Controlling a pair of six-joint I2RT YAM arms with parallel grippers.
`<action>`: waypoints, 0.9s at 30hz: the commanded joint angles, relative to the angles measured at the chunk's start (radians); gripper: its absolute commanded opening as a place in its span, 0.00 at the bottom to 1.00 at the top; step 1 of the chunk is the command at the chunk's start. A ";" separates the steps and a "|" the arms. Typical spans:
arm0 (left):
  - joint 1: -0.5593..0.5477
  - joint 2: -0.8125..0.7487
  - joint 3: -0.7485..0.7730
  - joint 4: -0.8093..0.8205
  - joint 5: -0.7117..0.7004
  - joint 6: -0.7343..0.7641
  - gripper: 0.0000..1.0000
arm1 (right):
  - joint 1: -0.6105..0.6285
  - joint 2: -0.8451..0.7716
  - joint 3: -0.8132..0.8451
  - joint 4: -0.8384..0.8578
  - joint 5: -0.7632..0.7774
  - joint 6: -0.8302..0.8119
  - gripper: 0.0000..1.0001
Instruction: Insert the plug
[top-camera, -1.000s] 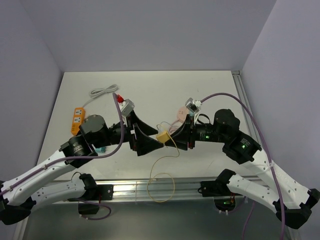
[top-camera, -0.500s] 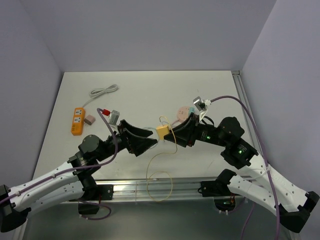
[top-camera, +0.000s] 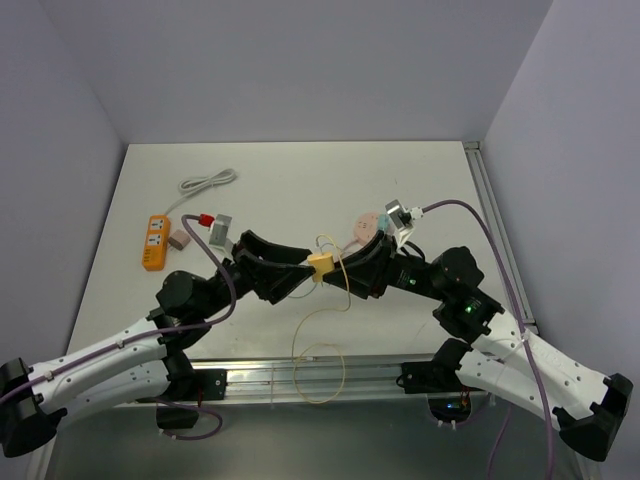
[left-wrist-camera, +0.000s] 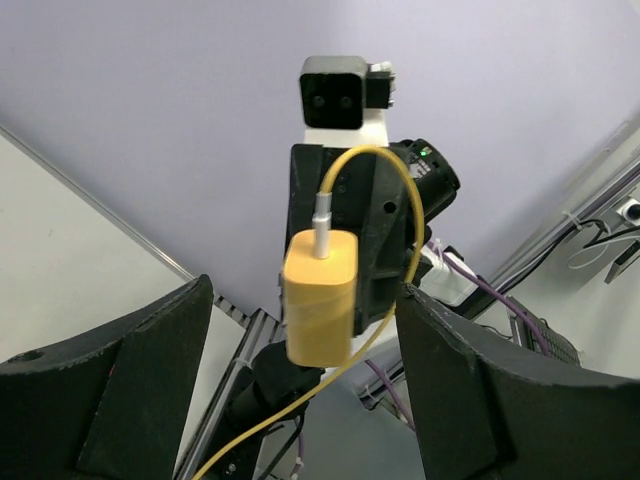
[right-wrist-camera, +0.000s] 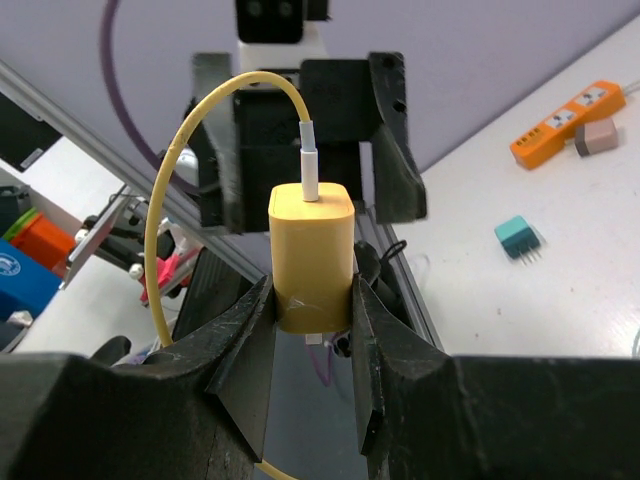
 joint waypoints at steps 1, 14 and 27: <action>-0.002 0.029 0.018 0.081 0.024 -0.020 0.77 | 0.025 -0.009 0.008 0.129 0.054 0.001 0.00; -0.002 0.072 0.041 0.128 0.097 -0.040 0.46 | 0.057 0.010 -0.001 0.139 0.107 -0.027 0.00; -0.002 0.050 0.089 0.008 0.157 -0.008 0.00 | 0.074 0.043 0.062 -0.015 0.112 -0.091 0.35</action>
